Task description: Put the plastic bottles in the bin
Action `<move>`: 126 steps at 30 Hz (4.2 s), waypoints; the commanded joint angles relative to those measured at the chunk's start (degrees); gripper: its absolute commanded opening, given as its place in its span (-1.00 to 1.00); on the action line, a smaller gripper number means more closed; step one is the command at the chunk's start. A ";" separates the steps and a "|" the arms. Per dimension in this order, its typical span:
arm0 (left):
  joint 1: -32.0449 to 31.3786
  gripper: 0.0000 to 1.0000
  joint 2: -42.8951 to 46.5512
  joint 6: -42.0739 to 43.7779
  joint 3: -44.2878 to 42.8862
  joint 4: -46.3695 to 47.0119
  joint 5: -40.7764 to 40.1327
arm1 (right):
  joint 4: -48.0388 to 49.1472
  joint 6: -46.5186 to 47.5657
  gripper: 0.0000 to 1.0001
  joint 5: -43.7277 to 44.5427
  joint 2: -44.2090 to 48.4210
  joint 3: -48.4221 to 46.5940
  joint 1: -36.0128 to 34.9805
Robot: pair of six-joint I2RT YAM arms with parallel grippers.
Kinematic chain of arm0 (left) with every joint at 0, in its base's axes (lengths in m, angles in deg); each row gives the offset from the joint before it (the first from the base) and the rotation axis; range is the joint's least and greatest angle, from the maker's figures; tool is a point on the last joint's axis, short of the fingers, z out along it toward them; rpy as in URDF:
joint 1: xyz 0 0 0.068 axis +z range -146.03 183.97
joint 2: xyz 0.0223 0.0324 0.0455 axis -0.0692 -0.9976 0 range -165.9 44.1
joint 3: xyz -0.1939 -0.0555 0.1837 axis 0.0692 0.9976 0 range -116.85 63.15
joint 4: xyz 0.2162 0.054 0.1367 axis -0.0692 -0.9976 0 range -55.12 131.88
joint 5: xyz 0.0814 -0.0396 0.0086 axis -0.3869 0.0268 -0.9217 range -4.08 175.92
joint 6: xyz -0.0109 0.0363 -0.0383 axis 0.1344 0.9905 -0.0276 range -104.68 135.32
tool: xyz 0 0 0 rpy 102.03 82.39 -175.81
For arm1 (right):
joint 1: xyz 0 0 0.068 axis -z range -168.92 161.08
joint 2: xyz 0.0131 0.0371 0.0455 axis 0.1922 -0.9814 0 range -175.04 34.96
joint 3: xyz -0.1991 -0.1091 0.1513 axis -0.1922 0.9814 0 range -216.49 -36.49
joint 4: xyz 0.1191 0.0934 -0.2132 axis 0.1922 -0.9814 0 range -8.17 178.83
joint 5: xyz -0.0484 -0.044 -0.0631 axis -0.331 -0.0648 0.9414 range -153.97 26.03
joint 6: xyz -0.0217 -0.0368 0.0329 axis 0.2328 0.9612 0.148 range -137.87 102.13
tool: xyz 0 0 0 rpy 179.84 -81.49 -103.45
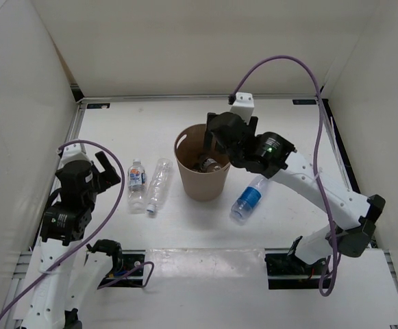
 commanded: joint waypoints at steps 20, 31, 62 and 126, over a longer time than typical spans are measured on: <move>0.23 1.00 -5.89 1.60 -3.34 -1.67 4.67 | 7.93 -19.36 0.81 -35.06 27.77 49.14 37.10; 0.23 1.00 -4.57 2.13 -3.25 -1.41 5.81 | 10.30 -23.77 0.81 -35.01 6.24 43.34 34.44; 0.22 1.00 -5.20 2.13 -3.25 -1.41 7.04 | -4.34 -20.25 -0.13 -18.87 11.84 32.30 31.90; -0.30 0.97 -23.56 -2.08 -1.69 1.03 24.71 | 0.83 -3.20 0.81 9.62 32.14 26.37 -4.23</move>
